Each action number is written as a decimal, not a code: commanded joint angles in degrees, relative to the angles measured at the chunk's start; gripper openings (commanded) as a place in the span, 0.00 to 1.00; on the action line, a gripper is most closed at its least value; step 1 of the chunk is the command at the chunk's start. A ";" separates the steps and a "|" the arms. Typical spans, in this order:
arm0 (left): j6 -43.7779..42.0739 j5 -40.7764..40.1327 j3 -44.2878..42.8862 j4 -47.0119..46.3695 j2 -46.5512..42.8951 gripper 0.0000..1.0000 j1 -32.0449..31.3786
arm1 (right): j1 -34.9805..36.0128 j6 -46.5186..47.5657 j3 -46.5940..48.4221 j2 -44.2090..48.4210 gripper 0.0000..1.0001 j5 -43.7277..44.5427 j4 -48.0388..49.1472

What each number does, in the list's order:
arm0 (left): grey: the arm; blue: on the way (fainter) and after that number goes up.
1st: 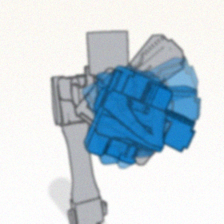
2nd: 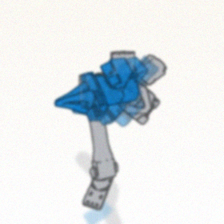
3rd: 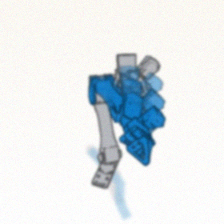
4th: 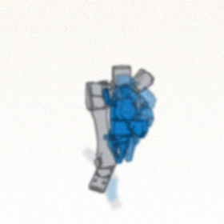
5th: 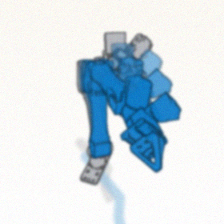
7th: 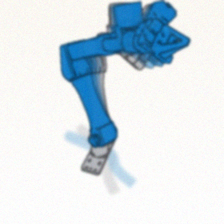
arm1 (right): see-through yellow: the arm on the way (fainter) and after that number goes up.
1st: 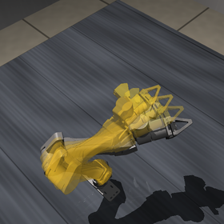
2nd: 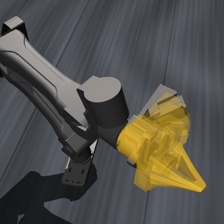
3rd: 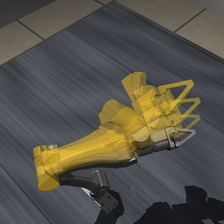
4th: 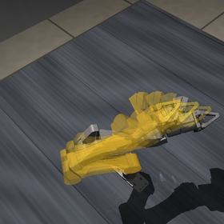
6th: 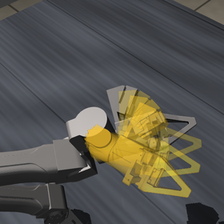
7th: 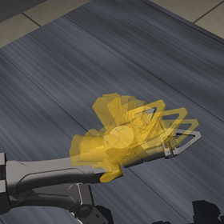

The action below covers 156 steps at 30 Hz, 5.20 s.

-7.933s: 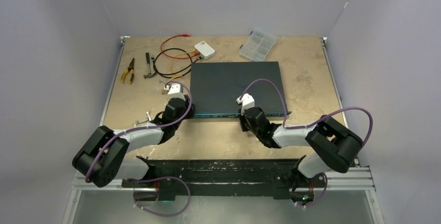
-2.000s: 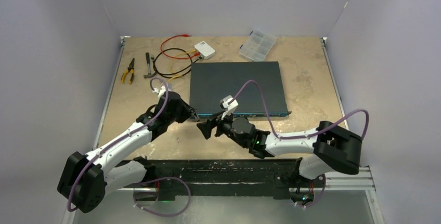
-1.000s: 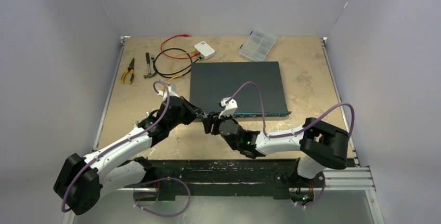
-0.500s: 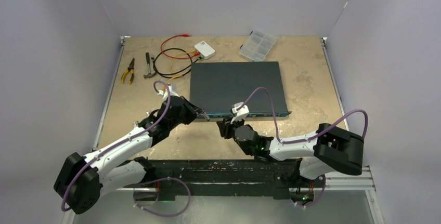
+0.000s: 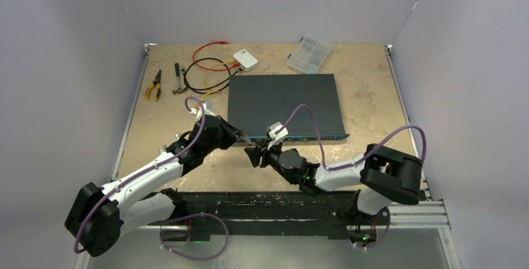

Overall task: Insert the plug into the switch port
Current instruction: Pick up the plug from the center of the board.

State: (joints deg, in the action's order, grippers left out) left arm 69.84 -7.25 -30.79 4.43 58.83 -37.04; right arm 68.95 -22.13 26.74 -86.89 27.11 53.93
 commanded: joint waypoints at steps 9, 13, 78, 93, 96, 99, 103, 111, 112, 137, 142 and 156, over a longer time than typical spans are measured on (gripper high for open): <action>-1.26 2.48 -1.55 -2.28 -0.51 0.00 0.13 | -2.84 -4.75 2.48 -5.60 0.37 -4.32 8.18; -1.99 3.14 -1.24 -3.19 -0.56 0.00 0.12 | -4.55 -5.96 0.91 -5.52 0.19 -8.64 11.23; -4.70 30.45 19.19 -76.12 2.08 0.43 0.04 | -25.79 -34.56 -12.49 7.00 0.00 -49.97 47.15; -2.87 29.58 18.75 -79.70 5.70 0.00 -0.73 | -25.79 -33.71 -11.49 5.83 0.00 -50.50 45.39; -2.12 27.71 18.14 -75.78 5.24 0.00 -0.67 | -25.79 -31.65 -11.91 6.89 0.05 -50.22 44.07; -2.09 26.02 15.99 -65.10 3.81 0.00 -0.75 | -25.79 -26.53 -12.85 9.90 0.23 -47.94 40.27; -1.90 23.87 13.25 -54.12 1.21 0.00 -0.76 | -25.71 -15.51 -13.03 17.52 0.38 -44.44 26.75; -0.80 20.87 10.31 -43.23 -0.67 0.00 -0.83 | -24.63 6.51 -11.63 31.77 0.53 -35.12 4.56; -0.24 20.67 10.31 -43.19 -0.50 0.00 -0.83 | -23.97 8.28 -11.44 32.54 0.57 -33.77 3.43; 6.06 20.01 9.96 -43.89 2.10 0.00 -0.83 | -5.22 24.14 -5.29 20.99 0.55 -8.92 -0.74; 6.51 19.41 10.30 -43.63 1.91 0.00 -0.83 | -3.68 25.02 -4.62 19.56 0.46 -6.39 -0.96; 8.16 19.04 10.58 -43.75 3.05 0.00 -0.83 | -1.80 25.34 -4.04 17.40 0.04 -2.78 -1.17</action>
State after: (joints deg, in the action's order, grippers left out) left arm 76.90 11.99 -18.55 -37.12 61.71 -37.67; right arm 66.74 2.61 20.67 -69.47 22.06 50.94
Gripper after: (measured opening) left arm 0.051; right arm 0.151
